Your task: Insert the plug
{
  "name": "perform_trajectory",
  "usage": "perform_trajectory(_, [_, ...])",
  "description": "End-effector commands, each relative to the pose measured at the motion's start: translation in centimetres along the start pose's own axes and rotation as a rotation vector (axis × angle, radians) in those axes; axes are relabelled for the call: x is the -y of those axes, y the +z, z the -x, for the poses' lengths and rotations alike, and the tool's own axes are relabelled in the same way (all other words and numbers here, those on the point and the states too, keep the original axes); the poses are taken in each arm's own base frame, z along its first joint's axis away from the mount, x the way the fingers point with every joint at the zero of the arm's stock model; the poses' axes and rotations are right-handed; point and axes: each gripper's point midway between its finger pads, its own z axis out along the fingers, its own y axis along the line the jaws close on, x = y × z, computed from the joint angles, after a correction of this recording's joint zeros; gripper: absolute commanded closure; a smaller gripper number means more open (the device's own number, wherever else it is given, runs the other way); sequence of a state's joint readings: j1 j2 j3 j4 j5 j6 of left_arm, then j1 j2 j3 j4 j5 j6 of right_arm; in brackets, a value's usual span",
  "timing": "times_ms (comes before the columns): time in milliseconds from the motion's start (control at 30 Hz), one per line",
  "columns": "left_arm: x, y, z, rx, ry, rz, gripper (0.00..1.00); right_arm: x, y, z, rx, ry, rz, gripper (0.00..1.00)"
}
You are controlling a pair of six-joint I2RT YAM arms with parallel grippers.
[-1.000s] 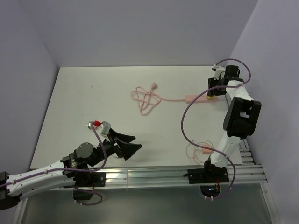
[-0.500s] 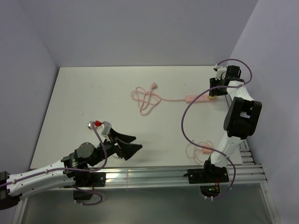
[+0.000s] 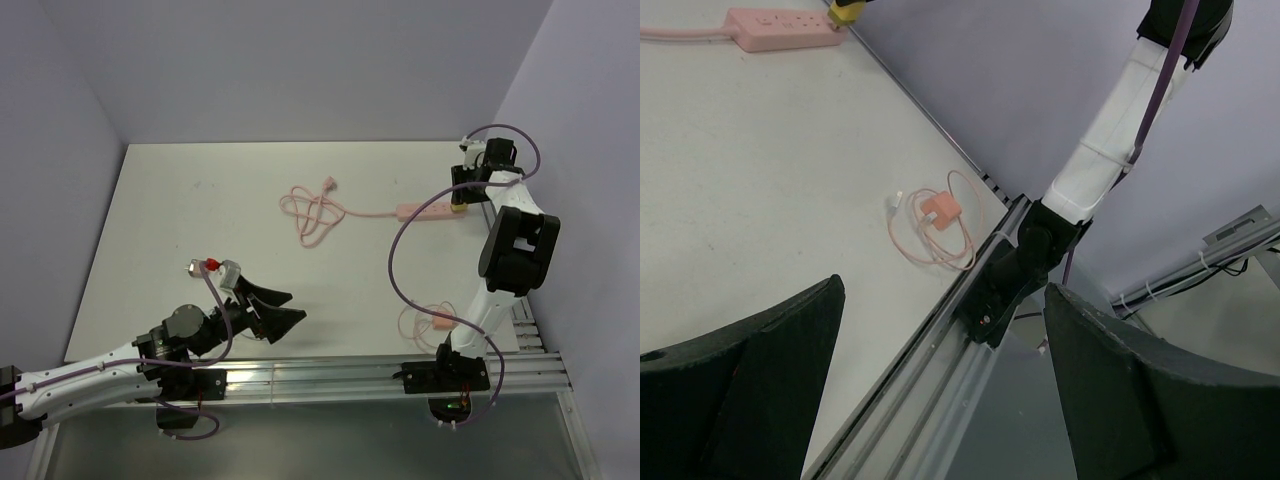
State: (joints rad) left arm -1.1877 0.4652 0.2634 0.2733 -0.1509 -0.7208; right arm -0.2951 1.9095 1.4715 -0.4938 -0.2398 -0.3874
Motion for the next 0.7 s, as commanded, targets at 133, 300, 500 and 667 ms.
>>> perform_trajectory(133, [0.5, 0.2, 0.4, 0.018, -0.010, -0.029, 0.13, 1.3, -0.1, 1.7, 0.031, -0.015, -0.037, 1.00])
perform_trajectory(300, [0.4, 0.2, 0.4, 0.019, -0.008, -0.024, 0.13, 1.2, 0.2, 1.7, 0.027, -0.014, -0.030, 1.00])
perform_trajectory(500, [0.4, 0.2, 0.7, 0.025, -0.003, -0.019, 0.13, 1.5, 0.7, 1.5, 0.018, -0.016, -0.040, 1.00])
perform_trajectory(667, [0.4, 0.3, 0.6, 0.020, 0.000, -0.023, 0.13, 1.6, 0.8, 0.9, -0.006, -0.033, -0.044, 1.00])
